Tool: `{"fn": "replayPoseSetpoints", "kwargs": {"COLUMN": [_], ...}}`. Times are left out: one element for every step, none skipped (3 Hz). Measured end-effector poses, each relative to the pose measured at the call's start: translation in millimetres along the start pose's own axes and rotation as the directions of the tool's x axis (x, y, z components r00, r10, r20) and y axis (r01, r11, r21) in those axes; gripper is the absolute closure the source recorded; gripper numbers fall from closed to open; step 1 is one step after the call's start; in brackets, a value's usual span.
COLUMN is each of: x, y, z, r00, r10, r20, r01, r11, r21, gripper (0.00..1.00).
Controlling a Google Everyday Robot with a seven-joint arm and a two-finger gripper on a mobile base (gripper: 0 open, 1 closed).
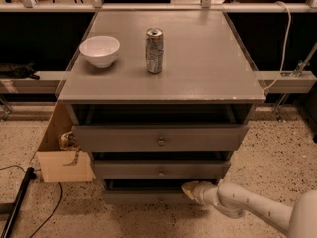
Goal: Open bottom drawer
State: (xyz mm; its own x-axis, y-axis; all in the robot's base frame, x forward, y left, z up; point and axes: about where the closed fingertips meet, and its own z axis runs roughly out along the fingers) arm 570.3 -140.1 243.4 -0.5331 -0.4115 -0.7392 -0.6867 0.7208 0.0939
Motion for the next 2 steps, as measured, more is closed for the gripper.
{"fn": "replayPoseSetpoints", "kwargs": {"x": [7,10], "y": [0,-3], "z": [7,19], "r00": [1.0,0.999], "r10": [0.02,0.04], "r20": [-0.005,-0.007], "r01": [-0.02,-0.04], "r11": [0.9998,0.9992], "r21": [0.002,0.005], "gripper": [1.0,1.0]}}
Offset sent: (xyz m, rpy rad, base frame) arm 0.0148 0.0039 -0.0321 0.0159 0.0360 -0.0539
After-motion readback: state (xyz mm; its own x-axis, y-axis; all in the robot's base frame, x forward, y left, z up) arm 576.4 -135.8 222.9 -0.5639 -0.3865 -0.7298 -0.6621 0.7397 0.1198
